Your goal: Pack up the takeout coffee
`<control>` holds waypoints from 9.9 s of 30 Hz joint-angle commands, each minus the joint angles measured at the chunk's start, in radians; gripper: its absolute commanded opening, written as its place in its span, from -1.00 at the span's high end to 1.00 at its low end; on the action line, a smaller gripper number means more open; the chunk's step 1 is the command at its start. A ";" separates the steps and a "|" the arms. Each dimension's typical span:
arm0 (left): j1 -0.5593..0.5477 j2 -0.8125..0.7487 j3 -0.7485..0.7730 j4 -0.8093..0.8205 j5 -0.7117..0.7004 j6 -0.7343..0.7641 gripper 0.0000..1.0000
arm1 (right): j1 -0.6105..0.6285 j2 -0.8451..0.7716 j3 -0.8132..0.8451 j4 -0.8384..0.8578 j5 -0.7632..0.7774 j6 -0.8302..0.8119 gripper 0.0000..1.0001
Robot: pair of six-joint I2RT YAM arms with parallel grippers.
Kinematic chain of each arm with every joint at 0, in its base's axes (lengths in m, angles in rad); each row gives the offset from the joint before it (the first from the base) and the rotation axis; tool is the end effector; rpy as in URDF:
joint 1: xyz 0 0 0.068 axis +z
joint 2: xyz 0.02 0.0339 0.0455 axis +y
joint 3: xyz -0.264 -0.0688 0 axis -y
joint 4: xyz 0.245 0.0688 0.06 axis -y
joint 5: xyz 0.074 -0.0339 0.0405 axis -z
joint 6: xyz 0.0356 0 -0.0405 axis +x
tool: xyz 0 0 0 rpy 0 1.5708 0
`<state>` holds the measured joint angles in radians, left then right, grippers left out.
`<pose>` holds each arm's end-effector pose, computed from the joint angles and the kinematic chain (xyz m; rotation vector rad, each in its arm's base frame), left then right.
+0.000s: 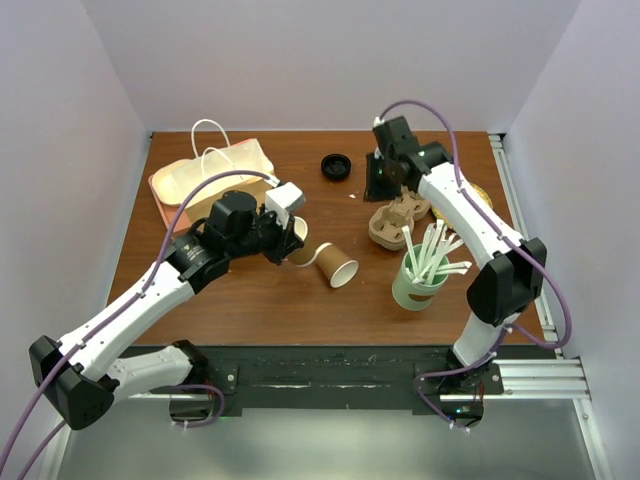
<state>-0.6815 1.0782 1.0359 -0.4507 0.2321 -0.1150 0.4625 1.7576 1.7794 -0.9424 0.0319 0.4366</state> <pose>0.1798 -0.1564 0.3443 0.7364 1.9997 -0.7213 0.3397 0.1681 0.3510 -0.0191 2.5224 0.3332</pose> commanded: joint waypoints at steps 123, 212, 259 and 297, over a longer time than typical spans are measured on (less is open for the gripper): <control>-0.197 0.276 -0.178 0.308 -0.149 0.035 0.97 | -0.544 0.057 -0.120 -0.283 0.017 -0.044 0.16; -0.101 -0.192 0.234 -0.465 -0.539 -0.451 -0.88 | -0.010 0.784 0.594 0.469 -0.058 -0.415 -0.06; -0.101 -0.282 0.236 -0.514 -0.565 -0.456 -0.88 | 0.044 0.783 0.597 0.352 0.068 -0.464 0.77; -0.101 -0.273 0.024 0.141 -0.335 0.580 -0.67 | 0.045 -0.124 0.102 0.029 -0.707 -0.187 1.00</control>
<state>-0.7856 0.8024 1.0851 -0.5030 -0.2089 0.1894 0.5037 1.8687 2.0239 -0.8181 -0.4435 0.1925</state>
